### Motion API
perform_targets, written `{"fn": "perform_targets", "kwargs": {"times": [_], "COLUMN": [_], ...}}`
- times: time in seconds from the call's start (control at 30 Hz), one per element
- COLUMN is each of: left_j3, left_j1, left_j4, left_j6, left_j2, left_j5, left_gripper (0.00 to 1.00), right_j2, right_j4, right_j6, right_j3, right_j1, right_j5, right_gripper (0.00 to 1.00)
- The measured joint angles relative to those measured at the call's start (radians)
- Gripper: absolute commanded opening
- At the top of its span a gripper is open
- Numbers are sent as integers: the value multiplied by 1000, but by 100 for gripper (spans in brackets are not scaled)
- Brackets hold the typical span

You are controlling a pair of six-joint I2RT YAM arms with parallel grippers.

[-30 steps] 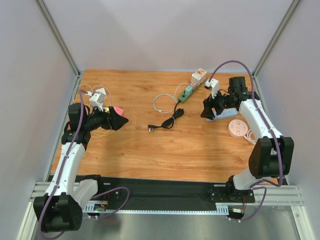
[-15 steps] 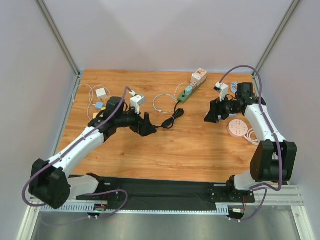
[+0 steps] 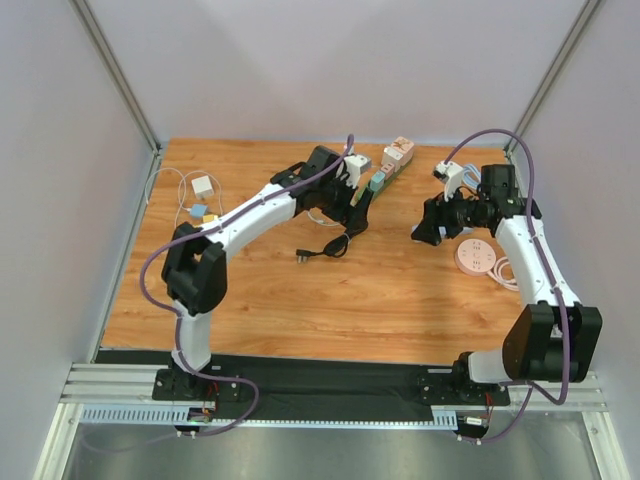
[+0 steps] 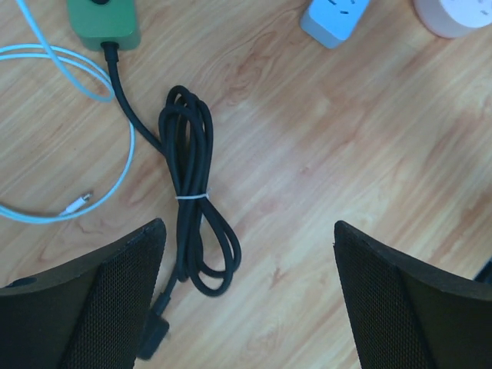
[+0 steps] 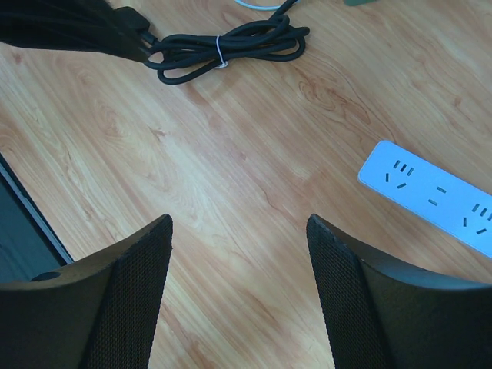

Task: Pull the plug off the socket
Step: Move the socket to the center of the board.

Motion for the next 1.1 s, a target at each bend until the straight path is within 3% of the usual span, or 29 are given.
{"fn": "perform_targets", "kwargs": {"times": [0.27,0.6,0.83,1.1], "left_j3": [294,536,572,604], "left_j1": [-14,-21,-9,2], "left_j4": [-148,-167,-194,-251], "left_j6": [32,62,100,118], "left_j2": [266,479,522,565], "left_j5": [2,68,0,-75], "left_gripper": [95,96,95,86], "right_j2": [-61,-82,-82,-83], "right_j4": [12,22,23,23], "right_j6": [0,-2,-1,-3], "right_j3": [-2,-10,-10,-10], "right_j1": [0,0,0,0], "right_j5": [24,39,39,41], "right_gripper": [72,72,72,72]}}
